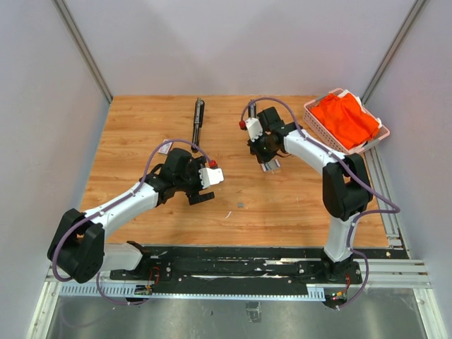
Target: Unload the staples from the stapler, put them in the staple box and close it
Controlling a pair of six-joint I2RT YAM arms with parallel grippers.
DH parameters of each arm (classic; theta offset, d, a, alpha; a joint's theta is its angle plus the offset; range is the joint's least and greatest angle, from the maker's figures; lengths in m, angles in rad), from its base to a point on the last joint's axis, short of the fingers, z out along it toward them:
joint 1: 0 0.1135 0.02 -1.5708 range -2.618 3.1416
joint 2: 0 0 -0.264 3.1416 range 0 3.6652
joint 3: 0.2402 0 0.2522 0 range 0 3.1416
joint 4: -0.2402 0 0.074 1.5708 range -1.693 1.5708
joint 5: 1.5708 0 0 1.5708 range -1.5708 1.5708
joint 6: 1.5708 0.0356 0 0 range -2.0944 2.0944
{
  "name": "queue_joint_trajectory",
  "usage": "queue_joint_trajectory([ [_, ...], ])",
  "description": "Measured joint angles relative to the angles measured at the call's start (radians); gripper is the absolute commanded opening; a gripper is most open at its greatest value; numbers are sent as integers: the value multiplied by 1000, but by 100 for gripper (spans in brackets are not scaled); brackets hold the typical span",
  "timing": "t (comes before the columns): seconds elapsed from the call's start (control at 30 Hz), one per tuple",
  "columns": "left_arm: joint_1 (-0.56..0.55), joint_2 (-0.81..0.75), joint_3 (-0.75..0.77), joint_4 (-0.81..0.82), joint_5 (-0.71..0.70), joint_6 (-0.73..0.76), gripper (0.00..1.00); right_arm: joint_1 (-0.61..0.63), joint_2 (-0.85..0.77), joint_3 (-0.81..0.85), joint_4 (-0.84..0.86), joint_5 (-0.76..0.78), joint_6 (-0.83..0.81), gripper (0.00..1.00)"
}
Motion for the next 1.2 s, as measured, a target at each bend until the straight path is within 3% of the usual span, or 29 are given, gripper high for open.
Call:
queue_joint_trajectory([
  [1.2, 0, 31, 0, 0, 0, 0, 98, -109, 119, -1, 19, 46, 64, 1],
])
